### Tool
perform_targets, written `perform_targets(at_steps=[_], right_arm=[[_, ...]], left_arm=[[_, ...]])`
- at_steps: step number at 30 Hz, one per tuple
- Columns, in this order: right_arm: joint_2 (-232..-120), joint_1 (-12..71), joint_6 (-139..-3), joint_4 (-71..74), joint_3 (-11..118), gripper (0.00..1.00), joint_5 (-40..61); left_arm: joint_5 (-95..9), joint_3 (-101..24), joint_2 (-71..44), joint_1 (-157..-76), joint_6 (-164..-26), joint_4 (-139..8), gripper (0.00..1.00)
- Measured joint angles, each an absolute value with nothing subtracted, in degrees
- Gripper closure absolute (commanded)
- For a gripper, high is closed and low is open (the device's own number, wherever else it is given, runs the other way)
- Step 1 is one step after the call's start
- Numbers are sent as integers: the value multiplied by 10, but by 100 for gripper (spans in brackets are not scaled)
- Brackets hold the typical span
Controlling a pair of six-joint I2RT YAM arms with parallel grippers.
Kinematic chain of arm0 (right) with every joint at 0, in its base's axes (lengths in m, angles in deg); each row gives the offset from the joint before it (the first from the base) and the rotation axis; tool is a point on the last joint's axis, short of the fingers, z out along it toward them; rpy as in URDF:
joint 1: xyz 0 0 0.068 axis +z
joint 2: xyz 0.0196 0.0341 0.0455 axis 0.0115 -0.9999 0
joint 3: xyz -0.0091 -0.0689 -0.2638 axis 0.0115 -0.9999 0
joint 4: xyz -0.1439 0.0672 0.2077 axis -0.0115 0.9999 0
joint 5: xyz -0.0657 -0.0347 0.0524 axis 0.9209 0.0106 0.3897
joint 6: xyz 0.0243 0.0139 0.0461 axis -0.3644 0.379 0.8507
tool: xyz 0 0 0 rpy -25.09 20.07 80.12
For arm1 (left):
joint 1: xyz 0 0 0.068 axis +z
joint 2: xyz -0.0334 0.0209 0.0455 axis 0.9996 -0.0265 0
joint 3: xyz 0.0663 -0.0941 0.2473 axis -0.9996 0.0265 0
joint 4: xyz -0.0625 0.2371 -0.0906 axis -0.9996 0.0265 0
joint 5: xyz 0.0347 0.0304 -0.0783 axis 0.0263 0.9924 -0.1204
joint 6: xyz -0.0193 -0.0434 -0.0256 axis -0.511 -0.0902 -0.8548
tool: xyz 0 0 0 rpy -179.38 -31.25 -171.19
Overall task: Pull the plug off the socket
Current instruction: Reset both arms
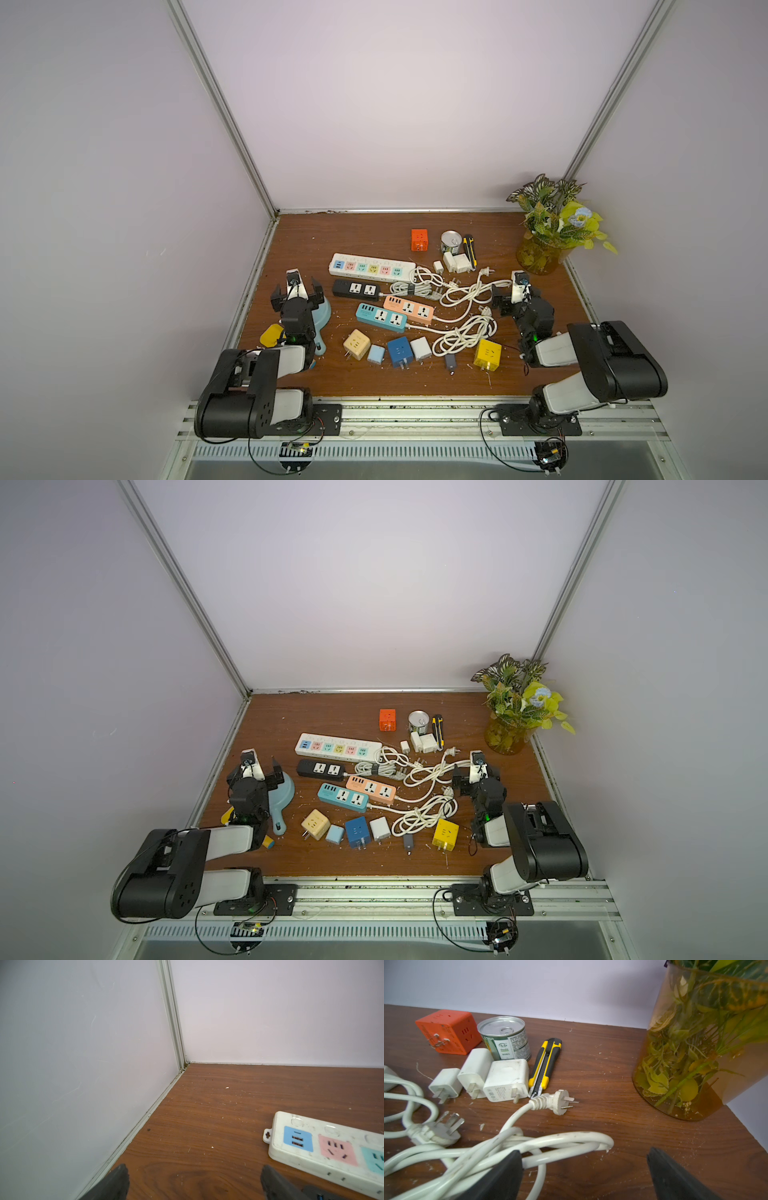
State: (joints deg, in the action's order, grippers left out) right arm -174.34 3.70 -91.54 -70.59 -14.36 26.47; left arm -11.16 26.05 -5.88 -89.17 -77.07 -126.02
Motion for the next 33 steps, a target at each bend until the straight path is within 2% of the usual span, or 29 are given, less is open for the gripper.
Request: perform_targets(at_steps=[11,15,20,23,28,33], right_arm=[[-1745,37,-916,-712,-125,1,268],[-1746,37,-915,-700,-109,1,269],[-1746,37,-916,-696,-108,1,269],[-1746,37,-916,-695,-108,1,269],[-1746,37,-916,-697,-111,1,267],[-1746,37,-916,-697,-114,1,267]], left_arm=[[-145,260,-71,-888,-760,-1273,0],[-146,234,-21,-889,-765,-1211,0],[-165,217,-28,-891,-787,-1210,0],[-153,234,-64,-893,-804,-1243,0],[-168,241,-190,-901,-801,-1329,0],[-169,256,-194,-907,-798,-1369,0]])
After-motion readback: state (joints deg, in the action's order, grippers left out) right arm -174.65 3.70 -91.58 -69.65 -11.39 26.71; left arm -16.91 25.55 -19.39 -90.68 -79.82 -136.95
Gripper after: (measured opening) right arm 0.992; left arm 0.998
